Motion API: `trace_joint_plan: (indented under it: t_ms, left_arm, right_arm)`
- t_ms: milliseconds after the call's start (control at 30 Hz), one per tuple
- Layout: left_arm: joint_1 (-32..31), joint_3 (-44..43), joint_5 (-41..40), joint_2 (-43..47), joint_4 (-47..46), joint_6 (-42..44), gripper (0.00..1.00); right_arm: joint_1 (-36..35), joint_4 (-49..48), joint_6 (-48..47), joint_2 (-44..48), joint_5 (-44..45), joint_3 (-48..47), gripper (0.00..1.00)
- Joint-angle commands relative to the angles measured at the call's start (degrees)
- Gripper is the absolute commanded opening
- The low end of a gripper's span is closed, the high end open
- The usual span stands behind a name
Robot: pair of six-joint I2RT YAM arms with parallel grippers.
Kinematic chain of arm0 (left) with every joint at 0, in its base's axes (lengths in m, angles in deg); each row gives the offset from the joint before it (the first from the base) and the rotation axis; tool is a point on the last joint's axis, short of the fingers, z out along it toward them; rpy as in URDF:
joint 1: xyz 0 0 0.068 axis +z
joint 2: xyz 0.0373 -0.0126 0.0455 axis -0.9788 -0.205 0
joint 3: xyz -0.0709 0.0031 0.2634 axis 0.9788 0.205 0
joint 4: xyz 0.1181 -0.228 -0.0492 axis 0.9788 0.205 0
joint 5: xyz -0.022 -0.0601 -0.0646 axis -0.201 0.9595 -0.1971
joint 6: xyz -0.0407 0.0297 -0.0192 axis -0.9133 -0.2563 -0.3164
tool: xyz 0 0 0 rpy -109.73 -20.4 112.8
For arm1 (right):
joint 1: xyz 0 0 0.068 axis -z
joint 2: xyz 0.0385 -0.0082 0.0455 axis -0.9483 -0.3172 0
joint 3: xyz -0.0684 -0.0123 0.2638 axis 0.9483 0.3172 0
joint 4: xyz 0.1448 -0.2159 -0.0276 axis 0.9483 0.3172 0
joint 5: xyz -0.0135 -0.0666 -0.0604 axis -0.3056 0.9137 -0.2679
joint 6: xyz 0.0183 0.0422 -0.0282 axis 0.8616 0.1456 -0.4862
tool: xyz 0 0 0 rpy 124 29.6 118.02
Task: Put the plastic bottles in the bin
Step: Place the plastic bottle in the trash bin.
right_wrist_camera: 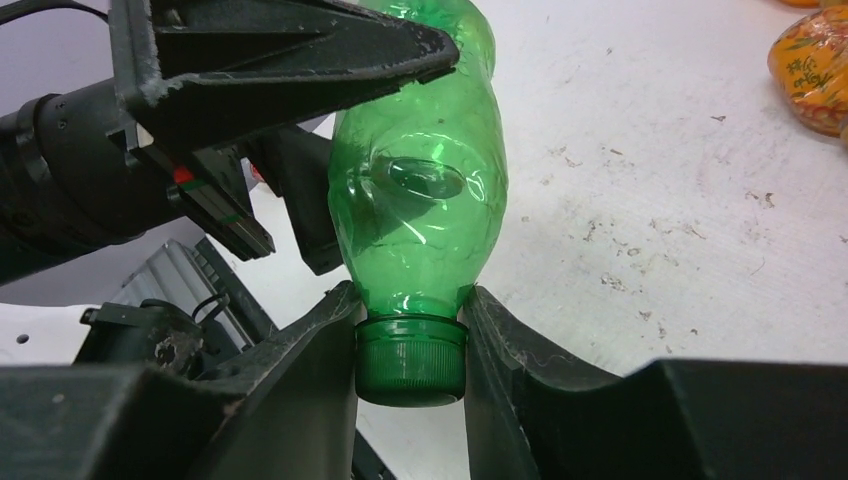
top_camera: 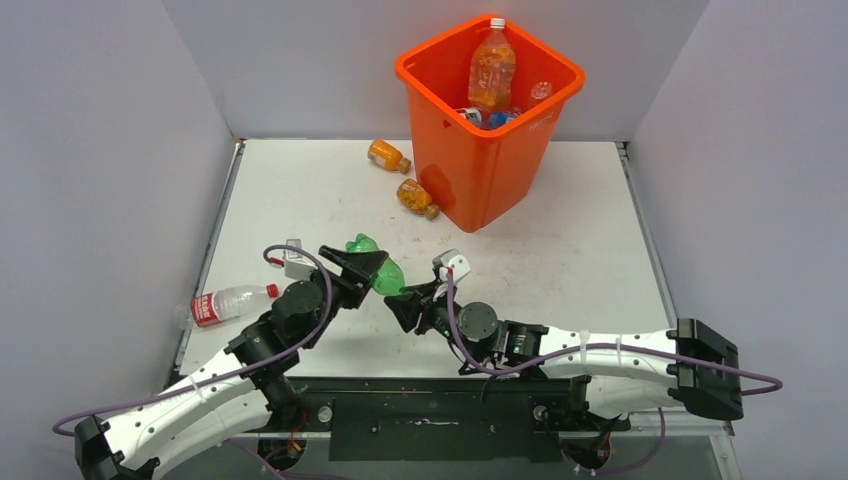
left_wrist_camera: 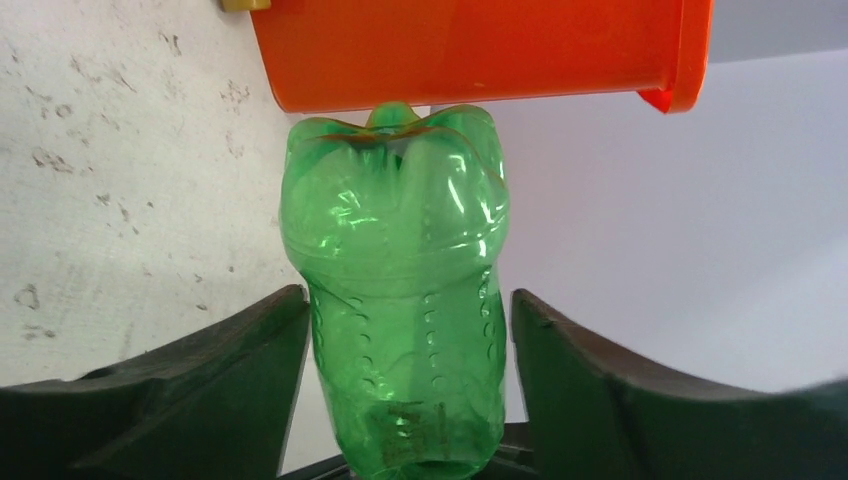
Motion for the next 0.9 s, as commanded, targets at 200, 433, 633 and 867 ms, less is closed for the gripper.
trace_joint_plan:
  t_ms: [200, 433, 633, 867]
  left_arm:
    - [0.18, -5.80, -9.66, 6.94, 8.14, 15.52, 0.96]
    - [2.07, -17.45, -20.36, 4.62, 12.27, 48.18, 0.96]
    - [2.64, -10.52, -24.33, 7.32, 0.64, 63.77, 0.96]
    - [4.73, -2.56, -24.80, 12.26, -3.17, 62.26, 0.96]
  right_arm:
    - [0.01, 17.65, -7.27, 11.37, 5.92, -10.51, 0.05]
    - [9.95, 41.91, -20.74, 9.91, 17.10, -38.67, 0.05]
    - [33.27, 47.82, -17.19, -1.78, 8.58, -58.35, 0.05]
    - [51.42, 41.94, -1.57, -13.53, -0.94, -64.39, 0.05]
